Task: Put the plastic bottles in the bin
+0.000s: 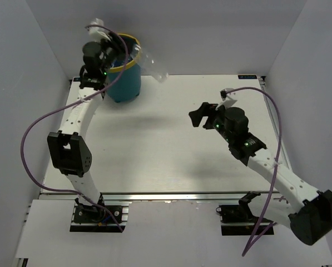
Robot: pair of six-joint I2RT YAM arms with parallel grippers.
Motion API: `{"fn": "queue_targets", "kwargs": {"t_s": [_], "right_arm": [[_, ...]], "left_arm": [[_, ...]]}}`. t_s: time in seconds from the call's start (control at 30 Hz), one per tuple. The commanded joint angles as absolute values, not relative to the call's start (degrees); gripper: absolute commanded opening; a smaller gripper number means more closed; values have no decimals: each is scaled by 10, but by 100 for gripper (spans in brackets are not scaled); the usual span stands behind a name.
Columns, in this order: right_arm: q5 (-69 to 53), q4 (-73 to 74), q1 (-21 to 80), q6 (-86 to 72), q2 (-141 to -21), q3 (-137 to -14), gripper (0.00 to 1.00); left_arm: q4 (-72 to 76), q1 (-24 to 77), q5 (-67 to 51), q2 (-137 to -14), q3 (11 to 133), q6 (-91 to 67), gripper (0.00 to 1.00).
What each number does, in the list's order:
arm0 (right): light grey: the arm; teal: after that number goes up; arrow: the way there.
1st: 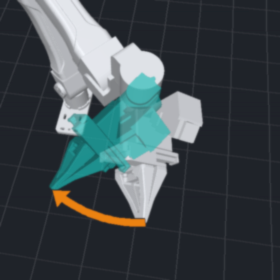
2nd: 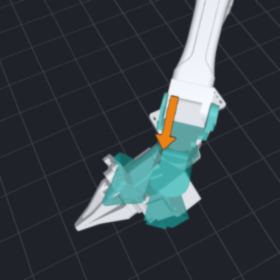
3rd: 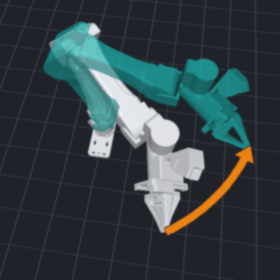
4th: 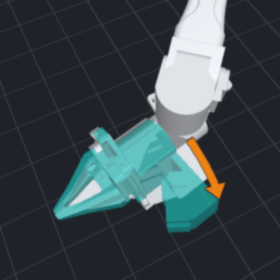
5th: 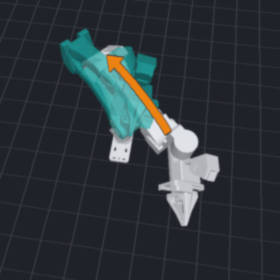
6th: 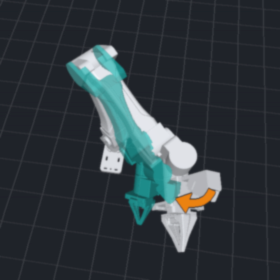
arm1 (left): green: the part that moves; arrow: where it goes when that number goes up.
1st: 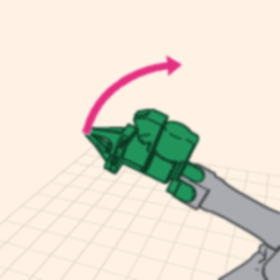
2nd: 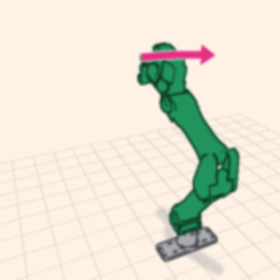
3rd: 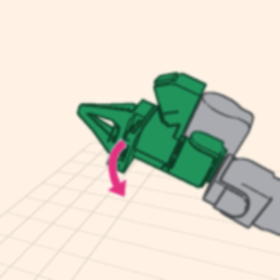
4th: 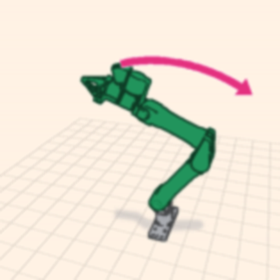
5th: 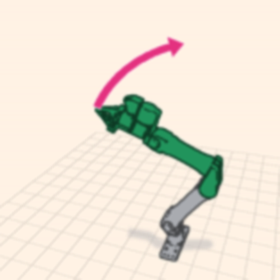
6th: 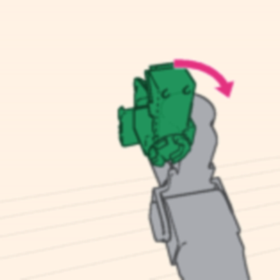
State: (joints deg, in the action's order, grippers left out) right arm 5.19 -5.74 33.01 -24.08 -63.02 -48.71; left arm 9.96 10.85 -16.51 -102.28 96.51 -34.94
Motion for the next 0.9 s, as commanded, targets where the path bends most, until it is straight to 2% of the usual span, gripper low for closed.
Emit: {"fn": "queue_targets", "kwargs": {"t_s": [0.0,0.07,0.17,0.27,0.37,0.47,0.6,0.67,0.73,0.87], "right_arm": [[191,-9,316,-247,-594,-464,89],[217,18,306,-248,-579,-459,89],[223,47,294,-248,-569,-454,89],[228,61,286,-244,-569,-447,89],[238,65,279,-243,-573,-443,89],[238,69,273,-240,-580,-440,89],[232,64,267,-234,-595,-446,89],[229,66,265,-233,-606,-452,89],[221,65,263,-233,-613,-457,89],[206,61,260,-234,-619,-455,89]], "left_arm": [[109,90,-76,-1027,1060,-310,0],[110,80,26,-1041,1108,-280,0],[107,62,92,-1077,1174,-265,0],[180,60,226,-1096,1156,-233,0],[203,58,305,-1131,1167,-186,0],[207,58,343,-1161,1182,-153,0],[190,57,338,-1183,1186,-142,0],[192,57,337,-1185,1177,-142,44],[197,57,333,-1182,1164,-140,98],[174,57,325,-1176,1186,-131,98]]}}
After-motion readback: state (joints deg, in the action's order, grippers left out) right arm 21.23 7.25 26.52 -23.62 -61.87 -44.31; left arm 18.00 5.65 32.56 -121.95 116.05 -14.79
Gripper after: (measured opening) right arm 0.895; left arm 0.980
